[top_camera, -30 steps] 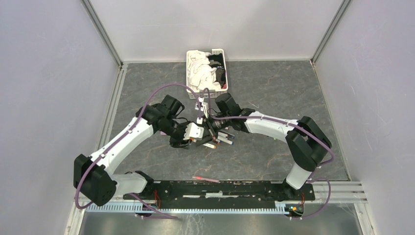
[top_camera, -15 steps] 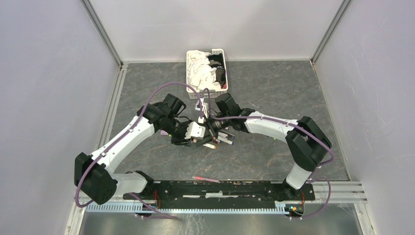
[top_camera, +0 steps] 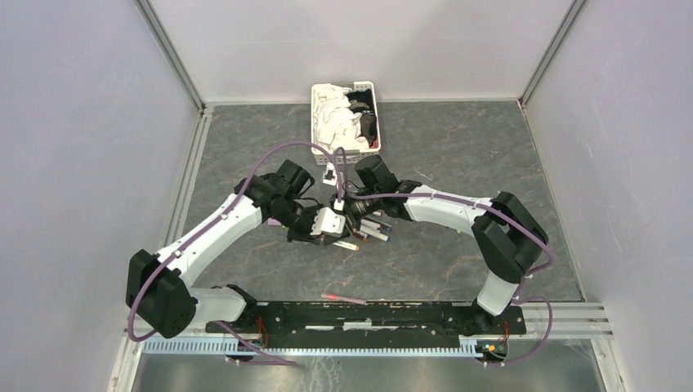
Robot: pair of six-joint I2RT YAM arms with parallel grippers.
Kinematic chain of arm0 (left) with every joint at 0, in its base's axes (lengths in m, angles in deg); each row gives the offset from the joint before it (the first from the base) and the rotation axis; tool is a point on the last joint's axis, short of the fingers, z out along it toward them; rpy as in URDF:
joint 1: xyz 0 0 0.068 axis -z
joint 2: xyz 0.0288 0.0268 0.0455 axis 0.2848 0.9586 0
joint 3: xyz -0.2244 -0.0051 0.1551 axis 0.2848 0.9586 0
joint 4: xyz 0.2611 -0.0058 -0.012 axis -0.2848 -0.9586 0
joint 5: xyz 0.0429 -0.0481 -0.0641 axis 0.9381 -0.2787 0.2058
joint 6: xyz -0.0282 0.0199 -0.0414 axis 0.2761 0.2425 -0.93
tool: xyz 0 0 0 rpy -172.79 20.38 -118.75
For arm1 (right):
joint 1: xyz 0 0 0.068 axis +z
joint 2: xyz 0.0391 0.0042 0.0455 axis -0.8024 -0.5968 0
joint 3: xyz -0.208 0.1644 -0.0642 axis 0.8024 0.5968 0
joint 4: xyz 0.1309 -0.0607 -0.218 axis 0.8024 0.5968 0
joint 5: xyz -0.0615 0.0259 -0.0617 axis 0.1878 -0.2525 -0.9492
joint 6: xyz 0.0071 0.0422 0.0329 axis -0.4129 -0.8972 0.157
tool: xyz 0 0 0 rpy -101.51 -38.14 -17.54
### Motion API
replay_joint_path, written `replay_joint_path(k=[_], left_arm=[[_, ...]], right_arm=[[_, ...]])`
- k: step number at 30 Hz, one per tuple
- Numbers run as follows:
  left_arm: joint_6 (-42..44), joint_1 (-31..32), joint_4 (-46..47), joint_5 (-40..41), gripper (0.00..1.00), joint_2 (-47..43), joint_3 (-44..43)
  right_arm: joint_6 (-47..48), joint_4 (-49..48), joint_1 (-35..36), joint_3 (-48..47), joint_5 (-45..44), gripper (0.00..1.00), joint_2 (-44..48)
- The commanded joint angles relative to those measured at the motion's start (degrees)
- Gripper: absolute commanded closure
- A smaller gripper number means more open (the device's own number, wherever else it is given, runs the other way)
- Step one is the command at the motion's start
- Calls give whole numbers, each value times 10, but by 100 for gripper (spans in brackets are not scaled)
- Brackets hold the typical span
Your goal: Open the pen caps
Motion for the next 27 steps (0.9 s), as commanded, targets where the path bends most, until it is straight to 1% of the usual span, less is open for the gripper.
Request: replay_joint_path(k=[1,3,7,9,12,13,15,18,20,23,27], left_arm=[[3,8,-2,-4,92,-2,-3],[-1,9,-1,-6,92,-1,-7],[-2,9,-1,2,94,-6,-8],[-1,9,2,14,97,-9,-7],[7,3,2,43,98,-9,-9],[14,-8,-1,52,98,-7,-13],[52,-47,-17,57,98,2,-28],[112,-134,-54,55,98,31,-66],[133,-168,-61,62,98,46,-85],[136,-173,-37,65,98,49,-71],[93,-170,23,36,98,49,-27]], right_arm=[[-29,-58,12,-42,14,68,-20],[-31,-56,17,-53,15,75,-32],[-16,-42,16,-51,16,99,-34],[3,-22,14,-40,12,100,-26],[20,-19,6,1,10,100,-7],[29,0,2,13,5,100,3],[68,43,-6,35,-6,100,19],[98,79,-20,74,-24,100,44],[92,59,-24,104,-25,100,58],[89,49,-25,119,-27,100,60],[103,74,-47,110,-58,100,68]])
